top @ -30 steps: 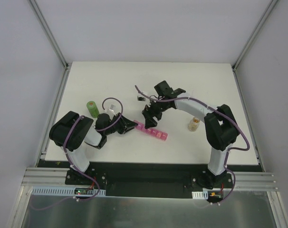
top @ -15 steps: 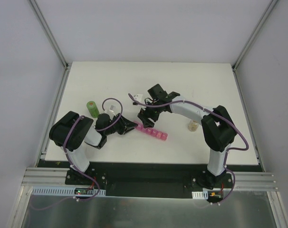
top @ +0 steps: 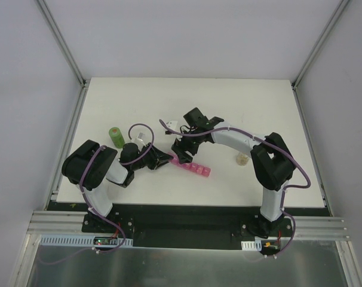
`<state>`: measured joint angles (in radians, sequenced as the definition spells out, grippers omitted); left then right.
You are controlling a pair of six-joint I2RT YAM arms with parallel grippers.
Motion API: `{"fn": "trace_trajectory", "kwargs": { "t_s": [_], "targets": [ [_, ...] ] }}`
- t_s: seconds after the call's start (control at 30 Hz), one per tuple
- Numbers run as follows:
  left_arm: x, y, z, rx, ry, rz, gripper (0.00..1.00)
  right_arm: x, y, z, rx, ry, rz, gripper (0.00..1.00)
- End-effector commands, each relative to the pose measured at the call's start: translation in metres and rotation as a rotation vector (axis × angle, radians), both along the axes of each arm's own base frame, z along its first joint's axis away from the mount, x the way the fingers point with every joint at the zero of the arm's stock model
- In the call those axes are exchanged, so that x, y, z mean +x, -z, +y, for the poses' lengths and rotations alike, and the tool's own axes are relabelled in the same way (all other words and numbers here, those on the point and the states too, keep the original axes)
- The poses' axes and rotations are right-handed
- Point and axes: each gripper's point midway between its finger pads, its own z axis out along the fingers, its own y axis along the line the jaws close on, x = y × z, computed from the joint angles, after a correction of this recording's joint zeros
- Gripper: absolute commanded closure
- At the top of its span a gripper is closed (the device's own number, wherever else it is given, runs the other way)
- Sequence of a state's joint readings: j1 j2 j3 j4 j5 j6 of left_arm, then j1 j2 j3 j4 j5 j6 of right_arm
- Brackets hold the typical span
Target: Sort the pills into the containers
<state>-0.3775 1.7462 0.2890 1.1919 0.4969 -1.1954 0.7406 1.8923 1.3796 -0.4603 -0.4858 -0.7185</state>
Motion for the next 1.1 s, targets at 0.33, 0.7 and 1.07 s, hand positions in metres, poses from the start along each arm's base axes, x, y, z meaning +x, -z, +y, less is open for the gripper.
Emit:
{"fn": "trace_trajectory", "kwargs": {
  "t_s": [0.33,0.7,1.07],
  "targets": [
    [0.008,-0.011,0.002,-0.013,-0.016,-0.042,0.95,0.006,0.017,-0.002,-0.068,0.046,-0.021,0.34],
    [0.004,-0.005,0.005,0.005,-0.016,-0.038,0.95,0.028,0.006,-0.015,-0.061,0.126,-0.048,0.43],
    [0.003,-0.004,0.005,0.019,-0.005,-0.041,0.94,0.039,0.015,-0.022,-0.087,0.195,-0.028,0.49]
  ]
}}
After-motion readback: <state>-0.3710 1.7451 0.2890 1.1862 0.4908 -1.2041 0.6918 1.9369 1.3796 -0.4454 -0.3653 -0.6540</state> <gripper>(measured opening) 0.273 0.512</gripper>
